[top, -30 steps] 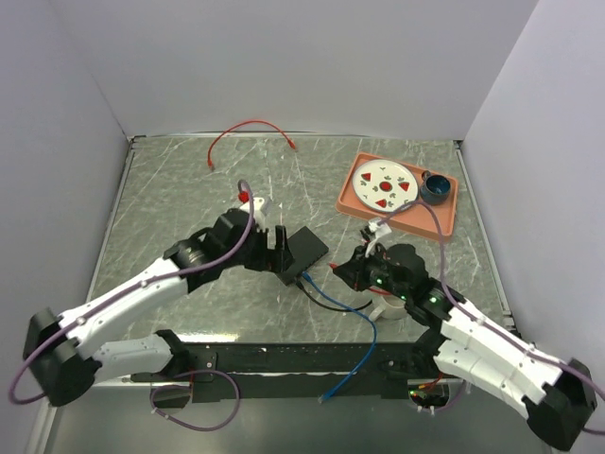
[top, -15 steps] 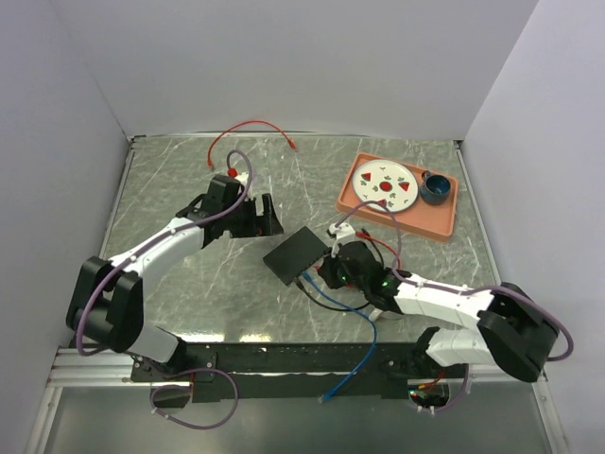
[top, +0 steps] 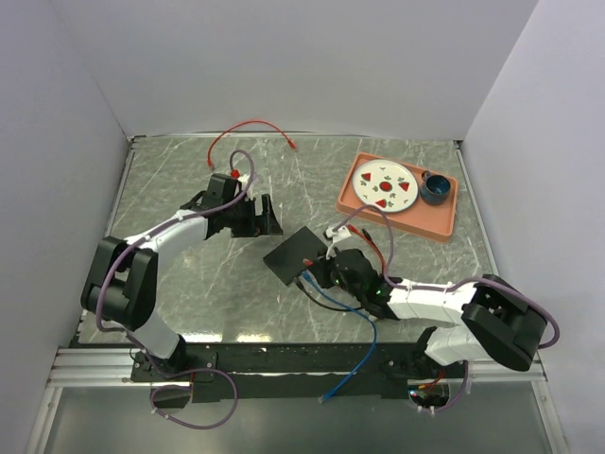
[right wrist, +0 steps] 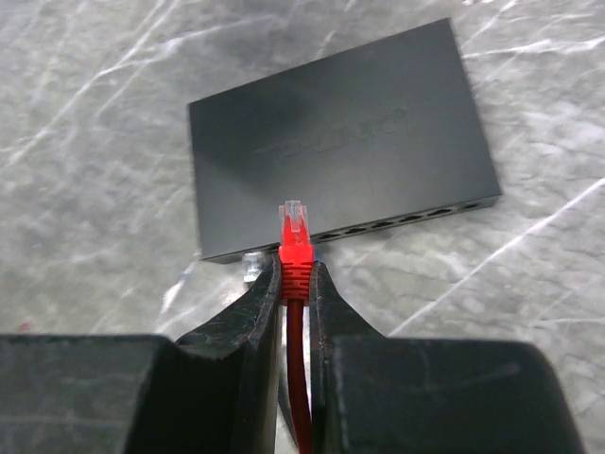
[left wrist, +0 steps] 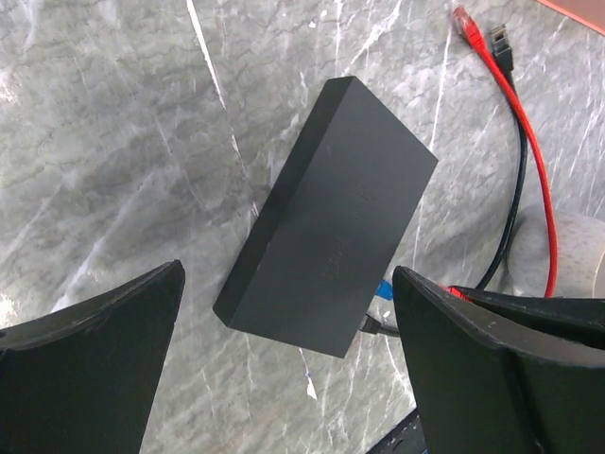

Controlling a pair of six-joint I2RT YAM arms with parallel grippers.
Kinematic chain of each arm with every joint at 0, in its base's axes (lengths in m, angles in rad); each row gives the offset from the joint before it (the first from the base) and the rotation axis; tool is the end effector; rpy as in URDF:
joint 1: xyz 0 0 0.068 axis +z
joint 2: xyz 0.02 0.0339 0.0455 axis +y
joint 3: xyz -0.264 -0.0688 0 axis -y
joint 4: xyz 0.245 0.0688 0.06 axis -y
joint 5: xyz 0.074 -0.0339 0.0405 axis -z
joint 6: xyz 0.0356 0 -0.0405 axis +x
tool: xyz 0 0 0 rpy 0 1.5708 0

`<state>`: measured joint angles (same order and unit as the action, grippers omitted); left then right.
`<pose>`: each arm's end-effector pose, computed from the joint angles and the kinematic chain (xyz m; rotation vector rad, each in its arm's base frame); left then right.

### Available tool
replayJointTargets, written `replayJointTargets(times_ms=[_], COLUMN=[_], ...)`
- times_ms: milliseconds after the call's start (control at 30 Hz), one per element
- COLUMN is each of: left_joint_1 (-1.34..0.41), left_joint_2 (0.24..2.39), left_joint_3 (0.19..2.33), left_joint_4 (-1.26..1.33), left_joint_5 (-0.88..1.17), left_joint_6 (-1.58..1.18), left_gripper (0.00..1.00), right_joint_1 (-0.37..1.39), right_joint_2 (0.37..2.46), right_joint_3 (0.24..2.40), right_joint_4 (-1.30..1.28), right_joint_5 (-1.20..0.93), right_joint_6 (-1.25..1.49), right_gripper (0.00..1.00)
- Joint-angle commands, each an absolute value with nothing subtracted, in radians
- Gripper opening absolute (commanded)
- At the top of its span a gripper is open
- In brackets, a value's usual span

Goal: Insert the plug into the switch port

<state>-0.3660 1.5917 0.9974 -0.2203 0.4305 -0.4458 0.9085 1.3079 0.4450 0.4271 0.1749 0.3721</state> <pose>0.3076 -0.1338 0.2126 0.1157 2.4748 -0.8829 0.1618 0.1974 0.1753 -0.4339 2.0124 0.6383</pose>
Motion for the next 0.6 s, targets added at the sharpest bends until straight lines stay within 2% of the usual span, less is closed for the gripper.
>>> replayJointTargets(times_ms=[0,567], left_joint_1=[-0.354,-0.339], left_joint_2=[1.618,1.769], left_joint_3=[1.061,1.146], left_joint_4=[-0.175,-0.160], left_joint_5=[0.466,0.555], left_joint_6=[-0.422,-0.419], left_gripper=[0.97,0.97], right_joint_1=[0.917,0.916], right_joint_2=[1.313,1.376], right_joint_3=[0.349,0.183], right_joint_4=[0.667,0.929], right_joint_5=[0.265,0.298], right_joint_6=[0.295,0.296], right_gripper=[0.00,0.00])
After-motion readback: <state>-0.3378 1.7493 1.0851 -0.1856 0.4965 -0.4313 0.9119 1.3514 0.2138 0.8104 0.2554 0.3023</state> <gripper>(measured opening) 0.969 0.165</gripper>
